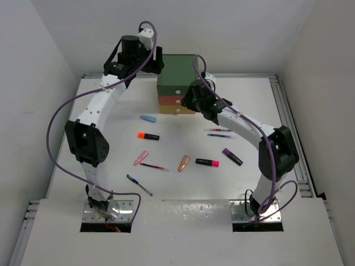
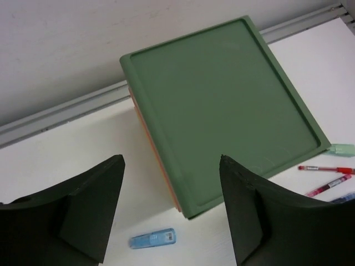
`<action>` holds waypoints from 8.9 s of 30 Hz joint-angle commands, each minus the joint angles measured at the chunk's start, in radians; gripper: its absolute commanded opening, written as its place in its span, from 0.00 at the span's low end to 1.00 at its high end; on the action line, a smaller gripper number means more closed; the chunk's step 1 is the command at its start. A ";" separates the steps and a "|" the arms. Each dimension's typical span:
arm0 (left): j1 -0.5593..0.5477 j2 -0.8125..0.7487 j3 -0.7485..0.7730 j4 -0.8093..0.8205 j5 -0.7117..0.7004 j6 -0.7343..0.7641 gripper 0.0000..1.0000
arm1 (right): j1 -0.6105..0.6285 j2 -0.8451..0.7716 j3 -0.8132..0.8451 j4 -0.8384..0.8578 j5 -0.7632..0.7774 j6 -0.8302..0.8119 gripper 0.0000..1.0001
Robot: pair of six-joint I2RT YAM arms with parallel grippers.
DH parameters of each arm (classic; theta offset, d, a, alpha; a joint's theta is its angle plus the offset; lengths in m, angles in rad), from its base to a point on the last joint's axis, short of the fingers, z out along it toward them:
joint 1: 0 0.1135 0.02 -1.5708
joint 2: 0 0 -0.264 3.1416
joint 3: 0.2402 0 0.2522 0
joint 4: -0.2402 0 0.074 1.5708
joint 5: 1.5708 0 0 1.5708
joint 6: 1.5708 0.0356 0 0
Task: Sort the stationery into containers
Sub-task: Open the drawer in the storage box, then pick up the pen from the corner of the board, then place the pen in the drawer, then pick up the pen from the center of the board.
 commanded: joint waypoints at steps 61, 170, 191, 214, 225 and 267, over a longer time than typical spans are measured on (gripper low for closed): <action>-0.002 0.217 0.101 -0.026 0.030 -0.071 0.76 | 0.021 0.102 0.180 0.063 0.026 -0.017 0.00; 0.565 -0.015 -0.938 -0.400 -0.260 -0.007 0.68 | -0.255 -0.669 -0.583 -0.216 -0.026 -0.725 0.60; 0.447 -0.366 -0.596 -0.215 0.430 0.252 0.29 | -0.410 -0.784 -0.712 -0.290 -0.268 -0.897 0.52; -0.124 0.019 0.082 -0.257 0.426 0.476 0.33 | -0.420 -0.595 -0.738 -0.222 -0.265 -1.038 0.52; -0.171 0.080 0.150 -0.300 0.331 0.501 0.82 | -0.427 -0.514 -0.735 -0.235 -0.268 -1.078 0.56; 0.442 -0.400 -0.603 -0.276 0.476 0.406 0.86 | -0.310 -0.507 -0.390 -0.372 -0.325 -0.954 0.00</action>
